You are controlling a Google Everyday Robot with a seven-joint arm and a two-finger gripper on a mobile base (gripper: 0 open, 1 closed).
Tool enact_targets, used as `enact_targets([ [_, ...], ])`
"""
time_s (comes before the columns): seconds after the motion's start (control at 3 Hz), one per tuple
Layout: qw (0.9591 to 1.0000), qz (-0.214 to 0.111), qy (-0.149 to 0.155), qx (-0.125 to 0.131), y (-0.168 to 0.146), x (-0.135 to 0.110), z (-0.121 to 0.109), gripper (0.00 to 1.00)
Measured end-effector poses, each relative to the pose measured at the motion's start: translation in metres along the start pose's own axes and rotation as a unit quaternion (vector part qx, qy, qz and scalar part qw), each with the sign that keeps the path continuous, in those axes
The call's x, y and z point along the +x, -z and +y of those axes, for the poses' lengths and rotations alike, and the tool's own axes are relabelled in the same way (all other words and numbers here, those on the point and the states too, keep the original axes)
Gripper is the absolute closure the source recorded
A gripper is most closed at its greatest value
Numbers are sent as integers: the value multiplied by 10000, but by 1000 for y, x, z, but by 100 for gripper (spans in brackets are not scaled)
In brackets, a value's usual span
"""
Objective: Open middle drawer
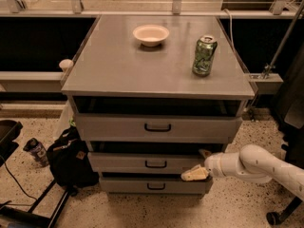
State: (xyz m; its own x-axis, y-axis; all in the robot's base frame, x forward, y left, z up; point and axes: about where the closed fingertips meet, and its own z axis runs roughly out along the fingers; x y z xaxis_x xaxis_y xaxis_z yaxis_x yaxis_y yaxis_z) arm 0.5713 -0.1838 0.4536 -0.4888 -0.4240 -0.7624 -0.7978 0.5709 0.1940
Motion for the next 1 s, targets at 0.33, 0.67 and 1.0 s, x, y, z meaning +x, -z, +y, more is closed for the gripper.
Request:
enact_targets([
  [0.33,10000,0,0,0,0,0,0,38],
  [0.67,10000,0,0,-1,0,0,0,61],
  [1.0,10000,0,0,-1,0,0,0,84],
])
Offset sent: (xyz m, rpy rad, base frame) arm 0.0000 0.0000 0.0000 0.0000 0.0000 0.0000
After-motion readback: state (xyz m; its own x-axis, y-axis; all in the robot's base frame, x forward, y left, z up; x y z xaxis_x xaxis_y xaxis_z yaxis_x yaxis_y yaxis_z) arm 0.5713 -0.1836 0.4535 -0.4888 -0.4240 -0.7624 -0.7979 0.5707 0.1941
